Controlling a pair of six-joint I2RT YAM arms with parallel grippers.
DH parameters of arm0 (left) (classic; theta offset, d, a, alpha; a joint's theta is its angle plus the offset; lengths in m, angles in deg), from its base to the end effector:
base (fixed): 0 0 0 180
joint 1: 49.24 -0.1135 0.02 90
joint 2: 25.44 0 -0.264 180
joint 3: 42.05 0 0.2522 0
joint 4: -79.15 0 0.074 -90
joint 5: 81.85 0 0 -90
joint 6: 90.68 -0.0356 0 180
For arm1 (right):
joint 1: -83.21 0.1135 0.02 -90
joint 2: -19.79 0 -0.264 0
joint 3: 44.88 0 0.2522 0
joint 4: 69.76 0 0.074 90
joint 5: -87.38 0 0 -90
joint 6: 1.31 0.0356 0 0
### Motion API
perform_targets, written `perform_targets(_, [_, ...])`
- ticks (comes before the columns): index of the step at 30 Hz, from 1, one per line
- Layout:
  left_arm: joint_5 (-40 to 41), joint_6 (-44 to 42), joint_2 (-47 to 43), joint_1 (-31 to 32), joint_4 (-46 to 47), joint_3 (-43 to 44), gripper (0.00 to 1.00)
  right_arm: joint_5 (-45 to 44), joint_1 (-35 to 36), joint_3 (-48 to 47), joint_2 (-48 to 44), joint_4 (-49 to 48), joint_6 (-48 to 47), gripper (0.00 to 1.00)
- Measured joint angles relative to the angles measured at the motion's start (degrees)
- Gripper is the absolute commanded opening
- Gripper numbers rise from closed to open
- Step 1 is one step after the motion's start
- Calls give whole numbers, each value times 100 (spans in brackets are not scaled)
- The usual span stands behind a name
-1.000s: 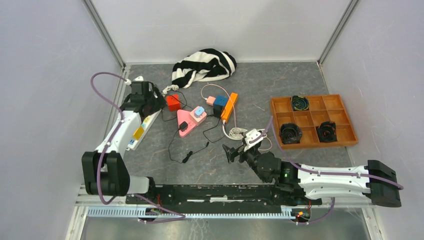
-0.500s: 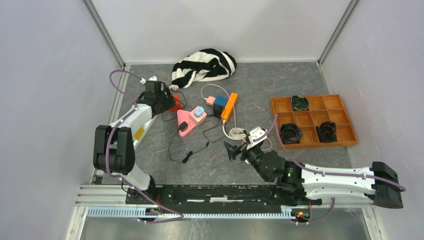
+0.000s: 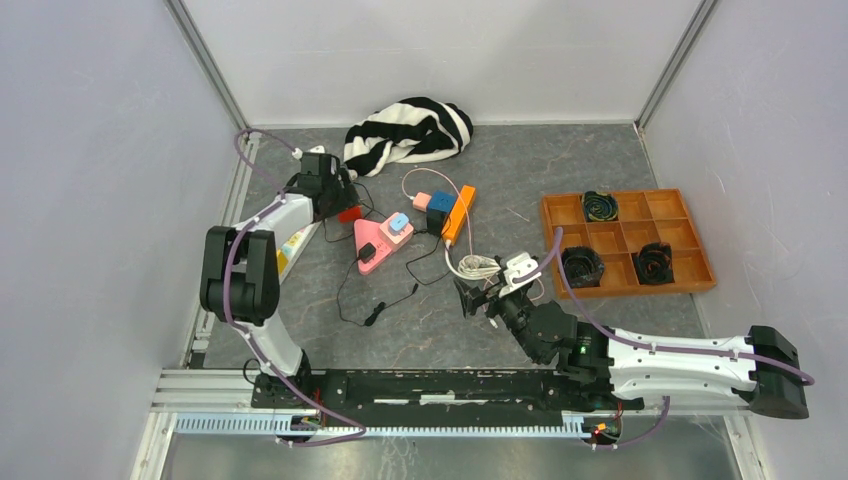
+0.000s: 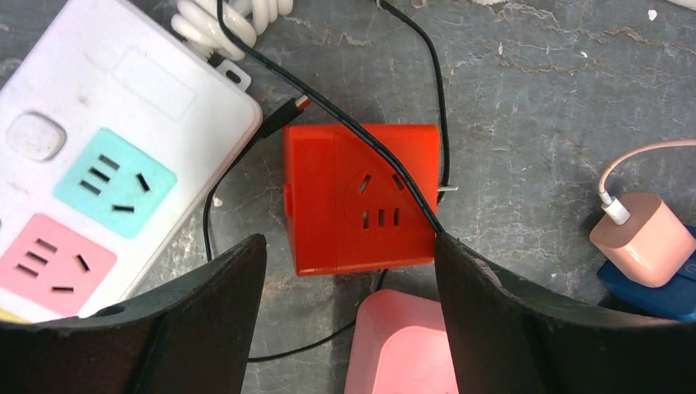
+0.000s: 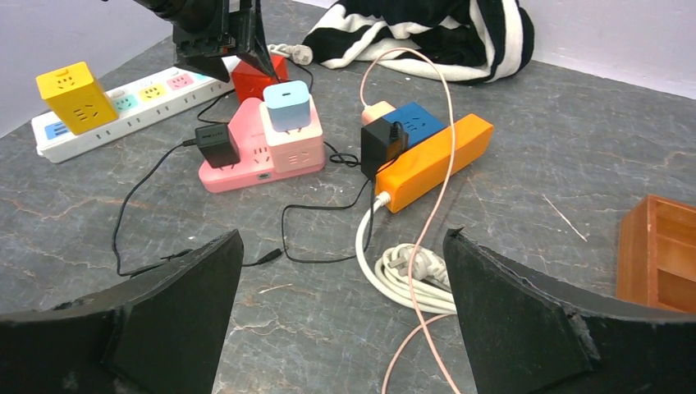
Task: Insert the plug
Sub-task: Pick up the plug from the center of the board.
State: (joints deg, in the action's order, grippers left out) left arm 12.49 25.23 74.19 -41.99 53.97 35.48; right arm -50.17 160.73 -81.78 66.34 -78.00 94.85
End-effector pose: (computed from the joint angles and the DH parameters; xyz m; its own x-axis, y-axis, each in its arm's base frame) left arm 0.3695 -0.0443 0.1985 -0.6883 -0.3517 -0.6345 -0.2511 0.9361 -0.2464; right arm 0.0656 0.1750 0.2605 -0.0589 0.0690 -0.9959 -0.4961 0.8636 0.0892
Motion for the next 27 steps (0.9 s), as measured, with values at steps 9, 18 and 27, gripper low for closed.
perform_targets(9, [153,-267,535,122,-55,439,81,-245,0,0,-44,-136,-142,98])
perform_targets(18, [249,-313,643,127,-470,610,61,-350,0,13,-111,-140,-149,98])
perform_targets(27, [525,-332,-98,125,-1266,697,47,-323,-2,26,-197,-138,-142,98])
